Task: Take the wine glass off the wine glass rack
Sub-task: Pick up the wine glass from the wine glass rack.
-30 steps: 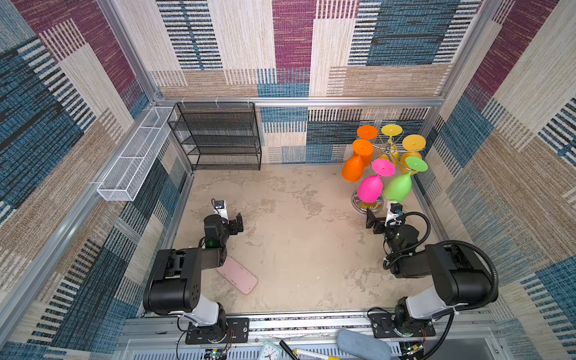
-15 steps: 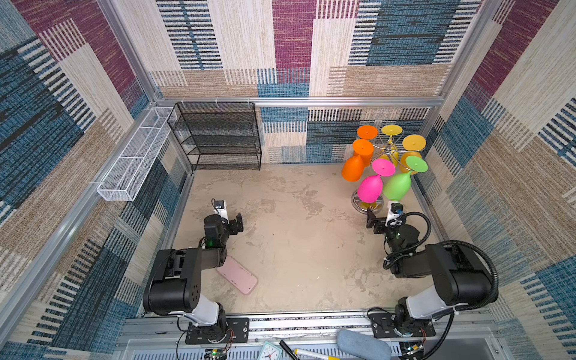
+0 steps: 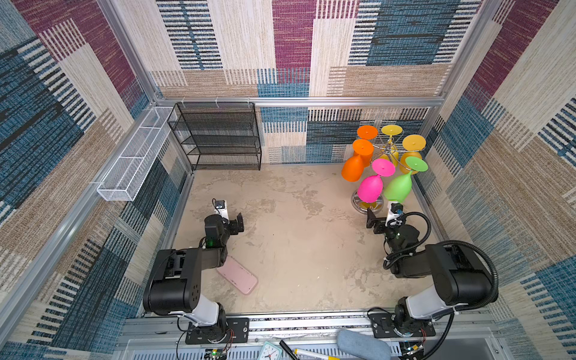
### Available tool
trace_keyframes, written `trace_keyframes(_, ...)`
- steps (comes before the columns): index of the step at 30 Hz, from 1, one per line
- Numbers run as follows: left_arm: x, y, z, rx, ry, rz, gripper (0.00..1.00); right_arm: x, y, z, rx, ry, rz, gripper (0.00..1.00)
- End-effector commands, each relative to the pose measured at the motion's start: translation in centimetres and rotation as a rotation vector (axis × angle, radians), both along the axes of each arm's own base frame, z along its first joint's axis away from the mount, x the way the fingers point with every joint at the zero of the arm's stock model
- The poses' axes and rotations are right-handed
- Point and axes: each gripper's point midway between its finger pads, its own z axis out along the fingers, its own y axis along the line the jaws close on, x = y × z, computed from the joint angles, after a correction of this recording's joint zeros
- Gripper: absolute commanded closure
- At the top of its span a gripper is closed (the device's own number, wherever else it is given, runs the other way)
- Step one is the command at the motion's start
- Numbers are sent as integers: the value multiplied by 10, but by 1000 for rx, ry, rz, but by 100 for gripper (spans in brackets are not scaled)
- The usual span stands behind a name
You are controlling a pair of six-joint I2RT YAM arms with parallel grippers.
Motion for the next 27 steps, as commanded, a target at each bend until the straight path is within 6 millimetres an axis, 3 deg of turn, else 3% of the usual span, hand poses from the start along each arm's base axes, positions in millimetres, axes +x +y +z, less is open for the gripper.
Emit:
trace_keyframes(1, 2, 3, 3, 34, -9, 7, 1, 0, 1, 3, 1, -12, 5, 0)
trace_keyframes(27, 1, 3, 3, 38, -9, 7, 9, -1, 2, 6, -9, -24, 0, 0)
